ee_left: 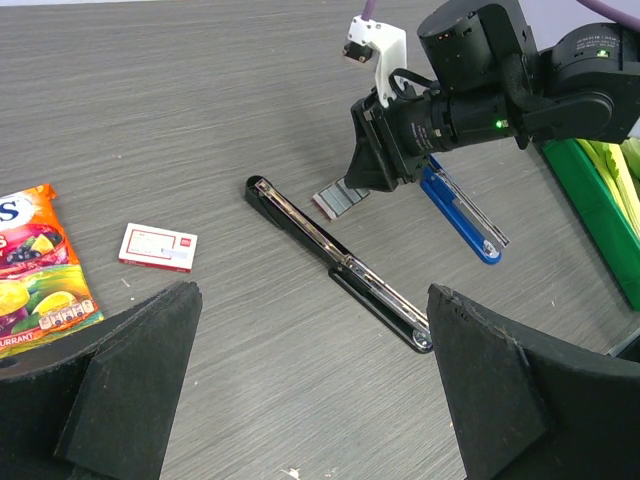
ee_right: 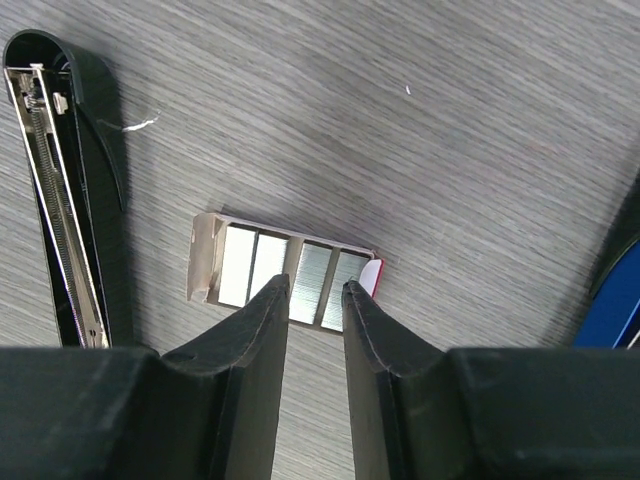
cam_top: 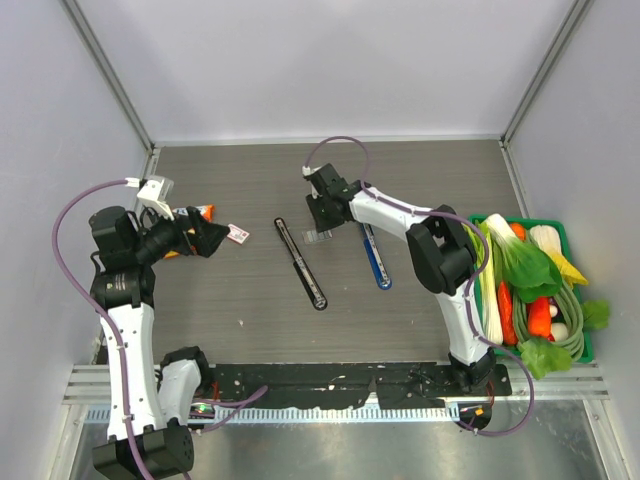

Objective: Load the staples into the stapler

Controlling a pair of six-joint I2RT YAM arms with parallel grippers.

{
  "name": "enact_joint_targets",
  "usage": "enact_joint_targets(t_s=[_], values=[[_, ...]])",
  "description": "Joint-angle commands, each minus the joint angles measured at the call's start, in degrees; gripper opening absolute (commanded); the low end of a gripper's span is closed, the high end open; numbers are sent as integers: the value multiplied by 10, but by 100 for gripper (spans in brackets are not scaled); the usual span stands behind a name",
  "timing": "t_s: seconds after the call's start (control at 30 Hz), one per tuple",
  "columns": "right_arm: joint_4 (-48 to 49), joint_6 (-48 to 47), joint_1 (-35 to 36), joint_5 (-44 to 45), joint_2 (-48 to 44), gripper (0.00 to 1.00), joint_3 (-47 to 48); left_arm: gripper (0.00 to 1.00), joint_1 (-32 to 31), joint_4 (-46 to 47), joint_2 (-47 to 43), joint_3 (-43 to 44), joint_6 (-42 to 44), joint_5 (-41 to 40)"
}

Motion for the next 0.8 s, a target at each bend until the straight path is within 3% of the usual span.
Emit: enact_joint_targets(t_s=[0.0, 0.27, 0.47, 0.77], values=[[5, 6, -6, 3, -10, 33, 6, 100, 5, 24, -4, -4, -2, 12], [2, 10, -11, -10, -8, 32, 4, 100, 7, 23, -5, -4, -2, 13], [17, 17, -12, -73, -21, 32, -2, 100, 8, 24, -5, -5, -2, 15], [1, 16, -12, -44, -2, 32, 2, 100, 8, 23, -6, -5, -2, 15]])
